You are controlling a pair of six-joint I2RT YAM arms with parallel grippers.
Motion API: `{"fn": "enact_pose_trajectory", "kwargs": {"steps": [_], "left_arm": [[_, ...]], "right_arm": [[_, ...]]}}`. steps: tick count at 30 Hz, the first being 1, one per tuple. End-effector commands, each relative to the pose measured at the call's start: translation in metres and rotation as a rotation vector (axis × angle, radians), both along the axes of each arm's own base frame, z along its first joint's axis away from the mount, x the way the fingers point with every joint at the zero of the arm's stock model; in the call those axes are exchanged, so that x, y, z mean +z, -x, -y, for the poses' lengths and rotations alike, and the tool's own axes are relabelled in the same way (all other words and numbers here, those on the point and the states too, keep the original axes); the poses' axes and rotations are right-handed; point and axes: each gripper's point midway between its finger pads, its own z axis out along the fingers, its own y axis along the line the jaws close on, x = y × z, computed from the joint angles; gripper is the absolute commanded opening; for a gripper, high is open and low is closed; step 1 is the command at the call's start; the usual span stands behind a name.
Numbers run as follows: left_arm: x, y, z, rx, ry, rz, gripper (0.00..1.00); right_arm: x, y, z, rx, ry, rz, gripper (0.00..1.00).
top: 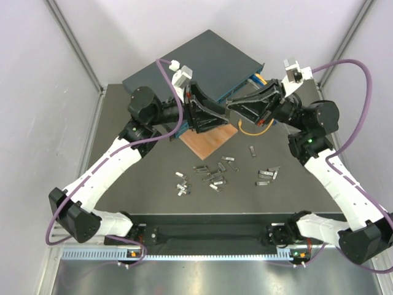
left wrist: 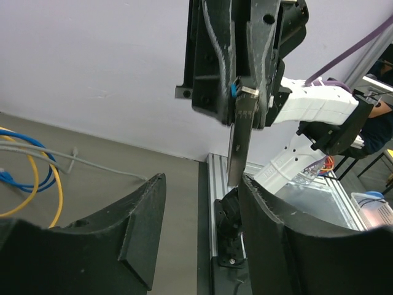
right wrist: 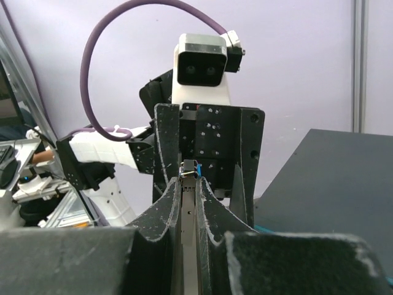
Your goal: Insert the plug into the switch port
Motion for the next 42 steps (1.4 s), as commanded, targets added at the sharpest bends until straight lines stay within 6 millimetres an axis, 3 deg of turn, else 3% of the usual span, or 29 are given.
{"fn": "enact_pose_trajectory", "kwargs": {"steps": [1,6,10,14,15,18,19,20,21,22,23,24,25,27,31,32,34,35,37,42], "left_arm": [[0.029,0.001,-0.002,0.018,0.062,0.094,0.54],[0.033,0.004,0.001,-0.004,0.067,0.095,0.45],[0.023,0.005,0.007,-0.019,0.047,0.076,0.28],[0.021,0.0,0.007,0.007,0.039,0.081,0.03],[0.023,-0.001,0.007,0.015,0.036,0.09,0.0],[0.017,-0.013,0.003,0.108,-0.03,0.123,0.0],[0.015,-0.018,0.0,0.143,-0.053,0.144,0.0],[0.013,-0.023,-0.002,0.175,-0.076,0.174,0.0],[0.018,-0.031,-0.009,0.242,-0.107,0.272,0.0],[0.007,-0.034,-0.013,0.264,-0.172,0.281,0.0],[0.003,-0.038,-0.016,0.288,-0.206,0.311,0.0],[0.011,-0.047,-0.025,0.356,-0.239,0.453,0.0],[0.005,-0.05,-0.031,0.377,-0.291,0.489,0.0],[0.011,-0.058,-0.041,0.446,-0.348,0.659,0.0],[-0.008,-0.068,-0.05,0.563,-0.575,0.95,0.0],[-0.01,-0.069,-0.05,0.57,-0.636,1.092,0.0],[-0.031,-0.06,-0.04,0.559,-0.718,1.206,0.0],[-0.026,-0.067,-0.047,0.622,-0.779,1.311,0.0],[-0.043,-0.062,-0.04,0.6,-0.837,1.412,0.0],[-0.051,-0.066,-0.04,0.643,-0.96,1.672,0.0]], "right_arm": [[0.004,0.007,-0.003,0.018,-0.03,0.024,0.0],[-0.001,0.005,-0.004,0.011,-0.033,0.014,0.0],[-0.001,0.006,-0.004,0.015,-0.033,0.017,0.0],[-0.004,0.008,-0.004,0.016,-0.014,0.022,0.0],[-0.004,0.007,-0.004,0.012,-0.007,0.021,0.0],[-0.012,0.003,0.0,-0.025,0.056,0.017,0.32],[-0.015,-0.001,0.002,-0.046,0.082,-0.003,0.53],[-0.018,-0.007,0.005,-0.086,0.119,0.03,0.6],[-0.026,-0.011,0.009,-0.108,0.19,-0.033,0.63],[-0.03,-0.016,0.014,-0.139,0.238,-0.029,0.69],[-0.035,-0.022,0.019,-0.19,0.305,0.058,0.7],[-0.043,-0.022,0.026,-0.209,0.383,0.006,0.75],[-0.045,-0.028,0.032,-0.258,0.428,0.06,0.77],[-0.052,-0.028,0.044,-0.289,0.494,0.036,0.84],[-0.07,-0.037,0.056,-0.35,0.602,-0.007,1.0],[-0.072,-0.041,0.057,-0.358,0.621,-0.019,1.0],[-0.078,-0.051,0.059,-0.378,0.664,-0.068,0.98],[-0.08,-0.053,0.059,-0.379,0.678,-0.08,0.94],[-0.083,-0.061,0.058,-0.382,0.701,-0.091,0.82],[-0.095,-0.051,0.051,-0.305,0.755,-0.085,0.69]]}}
